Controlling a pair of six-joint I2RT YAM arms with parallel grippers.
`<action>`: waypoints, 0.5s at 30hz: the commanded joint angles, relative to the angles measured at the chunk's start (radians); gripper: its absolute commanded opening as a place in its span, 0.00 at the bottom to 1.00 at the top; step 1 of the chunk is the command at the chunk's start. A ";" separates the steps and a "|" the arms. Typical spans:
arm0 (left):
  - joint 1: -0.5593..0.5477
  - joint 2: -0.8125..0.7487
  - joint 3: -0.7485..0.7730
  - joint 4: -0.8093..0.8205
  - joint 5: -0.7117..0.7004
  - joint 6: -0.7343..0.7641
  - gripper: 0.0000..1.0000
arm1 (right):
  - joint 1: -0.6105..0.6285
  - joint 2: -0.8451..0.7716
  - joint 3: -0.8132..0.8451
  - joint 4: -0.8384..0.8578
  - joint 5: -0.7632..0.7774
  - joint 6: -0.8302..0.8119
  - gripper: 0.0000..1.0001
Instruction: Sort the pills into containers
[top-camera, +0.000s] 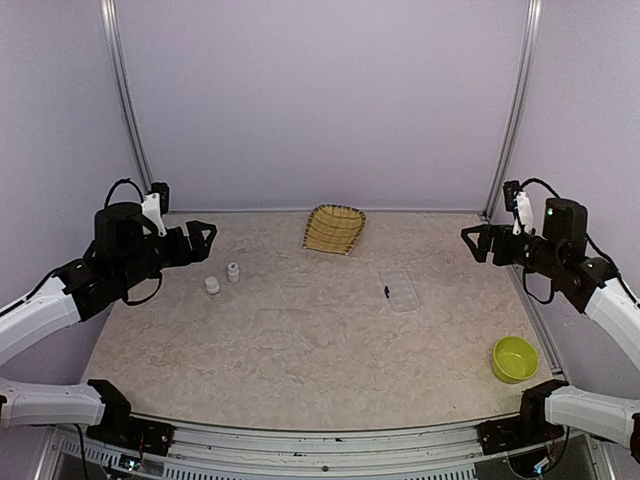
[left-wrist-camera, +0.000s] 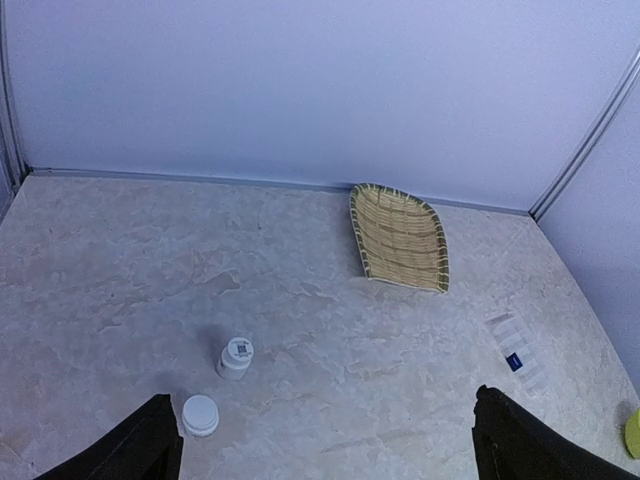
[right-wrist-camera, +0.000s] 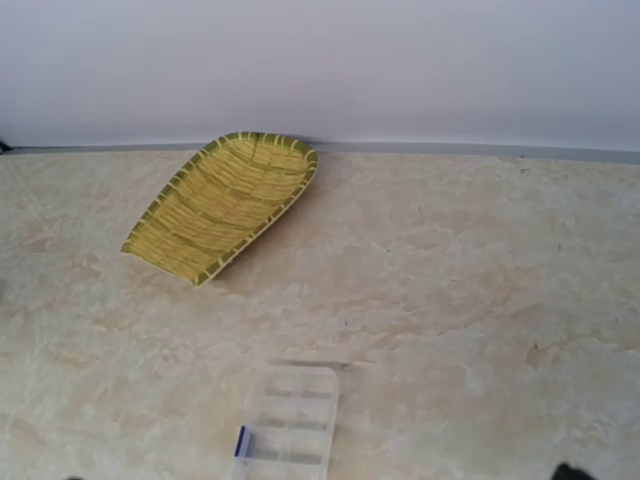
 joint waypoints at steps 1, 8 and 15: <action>-0.005 0.008 0.023 0.004 0.015 -0.022 0.99 | -0.015 -0.013 0.021 -0.009 -0.020 -0.002 1.00; -0.008 0.008 0.002 0.012 -0.027 -0.067 0.99 | -0.017 0.001 0.007 0.018 -0.067 0.136 1.00; 0.043 -0.050 -0.068 0.068 -0.010 -0.188 0.99 | -0.017 0.076 0.010 0.039 -0.245 0.182 1.00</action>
